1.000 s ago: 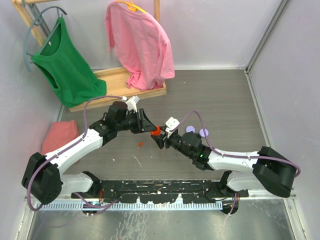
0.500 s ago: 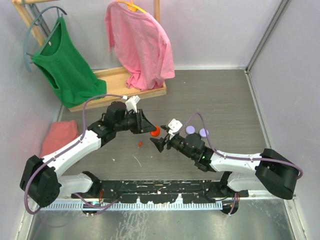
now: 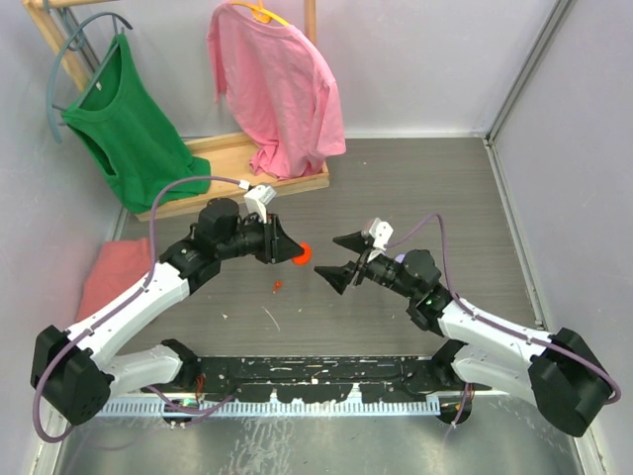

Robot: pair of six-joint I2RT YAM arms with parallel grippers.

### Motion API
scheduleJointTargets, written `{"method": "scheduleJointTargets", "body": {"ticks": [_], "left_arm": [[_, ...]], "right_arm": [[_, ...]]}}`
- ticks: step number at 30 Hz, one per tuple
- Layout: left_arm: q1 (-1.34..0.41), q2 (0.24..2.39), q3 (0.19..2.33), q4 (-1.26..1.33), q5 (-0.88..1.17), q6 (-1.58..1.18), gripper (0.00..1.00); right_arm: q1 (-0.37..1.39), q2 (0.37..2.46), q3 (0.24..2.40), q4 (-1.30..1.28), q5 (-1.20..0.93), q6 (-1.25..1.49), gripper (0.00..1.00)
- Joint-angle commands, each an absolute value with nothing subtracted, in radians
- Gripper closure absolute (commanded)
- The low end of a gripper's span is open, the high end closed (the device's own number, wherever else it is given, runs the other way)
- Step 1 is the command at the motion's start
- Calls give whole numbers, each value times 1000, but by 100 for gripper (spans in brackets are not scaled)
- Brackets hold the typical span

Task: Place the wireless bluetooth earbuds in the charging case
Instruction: Pick up the charging case at the center of the board.

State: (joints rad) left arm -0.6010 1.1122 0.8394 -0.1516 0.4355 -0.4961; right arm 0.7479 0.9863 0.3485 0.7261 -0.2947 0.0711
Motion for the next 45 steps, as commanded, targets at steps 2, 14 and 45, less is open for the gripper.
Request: {"method": "scheduleJointTargets", "body": {"ticks": [2, 14, 45], "left_arm": [[-609, 1064, 904, -132, 517, -359, 94], [-651, 1091, 981, -164, 690, -182, 96], [-719, 1072, 1001, -204, 688, -87, 96]], "right_arm": [[686, 1005, 373, 782, -590, 193, 9], [647, 1130, 443, 879, -726, 295, 14], [646, 1169, 489, 903, -862, 323, 74]]}}
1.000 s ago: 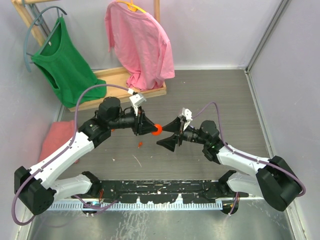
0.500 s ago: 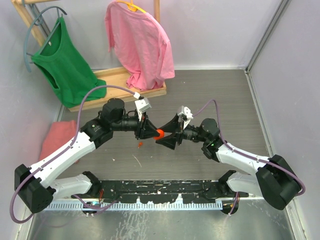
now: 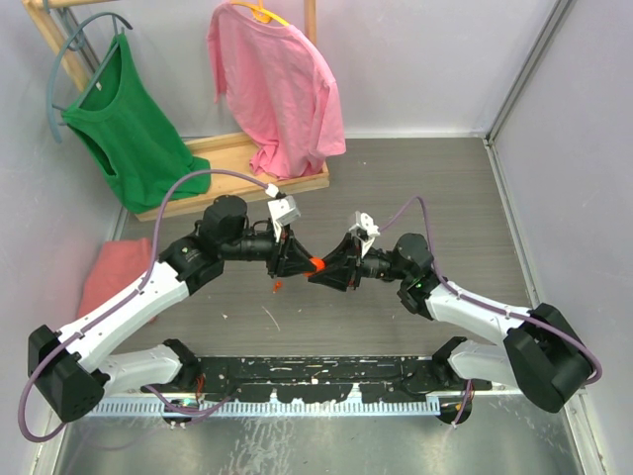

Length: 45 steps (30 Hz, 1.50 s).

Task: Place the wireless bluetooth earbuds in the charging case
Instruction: Pick up the charging case at the center of the board, then open the charging case.

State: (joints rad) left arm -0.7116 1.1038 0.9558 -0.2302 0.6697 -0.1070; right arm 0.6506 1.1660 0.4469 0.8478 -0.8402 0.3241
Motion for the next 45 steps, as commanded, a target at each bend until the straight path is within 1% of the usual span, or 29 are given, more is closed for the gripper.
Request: {"method": "scheduleJointTargets", "body": {"ticks": [1, 3, 4, 11, 15, 17, 23, 29, 34, 45], "left_arm": [[-719, 1069, 1000, -204, 687, -86, 96], [-718, 1063, 997, -203, 683, -84, 94], [-719, 1059, 996, -204, 680, -84, 92], [-719, 1028, 954, -170, 652, -105, 67], [-719, 1020, 929, -144, 636, -130, 57], [-718, 1022, 918, -136, 624, -137, 54], [-719, 1038, 899, -115, 609, -157, 53], [-719, 1043, 900, -99, 515, -206, 52], [-719, 1040, 906, -74, 510, -263, 53], [-713, 1046, 950, -130, 433, -331, 51]], "right_arm": [[647, 1167, 490, 904, -863, 322, 81], [647, 1165, 488, 904, -864, 319, 96], [648, 1163, 487, 904, -863, 316, 99], [647, 1141, 477, 902, -838, 305, 99], [647, 1124, 467, 905, -814, 304, 99], [647, 1117, 463, 906, -807, 304, 99], [647, 1103, 455, 907, -795, 304, 99], [647, 1099, 450, 905, -800, 294, 99], [647, 1096, 439, 904, -806, 277, 99], [647, 1074, 433, 901, -833, 258, 99]]}}
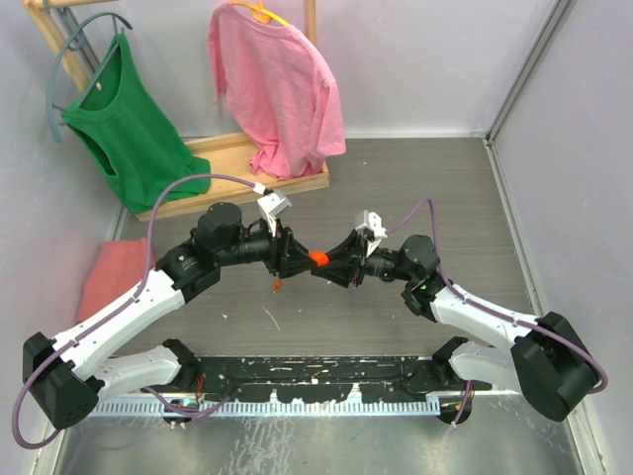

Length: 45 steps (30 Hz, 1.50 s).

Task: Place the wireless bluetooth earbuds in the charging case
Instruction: Open the charging case, then pick up the earbud from the center of the board.

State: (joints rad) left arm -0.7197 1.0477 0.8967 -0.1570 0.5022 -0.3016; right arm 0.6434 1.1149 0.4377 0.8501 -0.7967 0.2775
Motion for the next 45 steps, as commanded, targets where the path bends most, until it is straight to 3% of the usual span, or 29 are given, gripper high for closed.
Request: {"method": "scheduleJointTargets", "body": {"ticks": [1, 17, 24, 35, 45], "left_arm": [[-712, 1044, 953, -131, 428, -340, 51], [-713, 1040, 967, -183, 349, -363, 41], [-712, 1018, 1002, -288, 279, -365, 33], [-713, 1014, 988, -635, -76, -448, 34], [-715, 1195, 986, -749, -209, -498, 37]], "right_arm": [[647, 1072, 432, 898, -834, 256, 99], [647, 1075, 432, 887, -845, 253, 99], [647, 1058, 412, 804, -746, 192, 99], [647, 993, 332, 713, -559, 111, 99], [647, 1003, 274, 777, -513, 115, 99]]}}
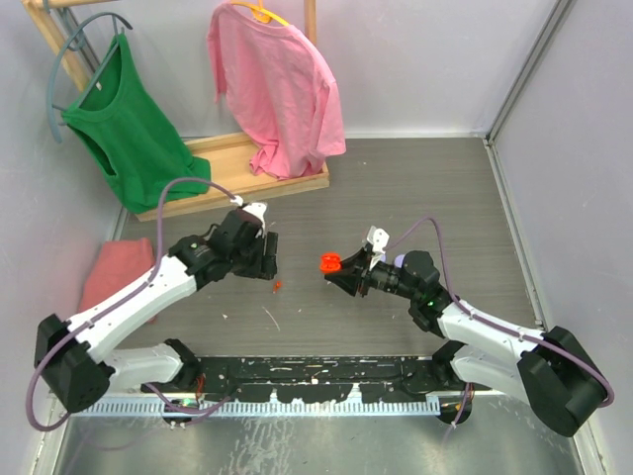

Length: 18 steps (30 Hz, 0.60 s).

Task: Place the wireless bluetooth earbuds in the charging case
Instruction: Pick up the earbud from the center of the board.

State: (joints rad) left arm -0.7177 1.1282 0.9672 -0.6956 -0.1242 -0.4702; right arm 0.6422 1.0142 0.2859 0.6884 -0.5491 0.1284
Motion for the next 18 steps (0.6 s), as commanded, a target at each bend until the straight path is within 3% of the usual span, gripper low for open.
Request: {"method": "scheduleJointTargets", "body": {"ticks": [1, 18], "left_arm": [[-716, 1224, 996, -760, -220, -496, 37], [-722, 1644, 1132, -739, -173, -454, 50]], "right_arm": [[647, 1001, 269, 787, -510, 118, 99], [648, 1026, 256, 821, -505, 136, 99]]}}
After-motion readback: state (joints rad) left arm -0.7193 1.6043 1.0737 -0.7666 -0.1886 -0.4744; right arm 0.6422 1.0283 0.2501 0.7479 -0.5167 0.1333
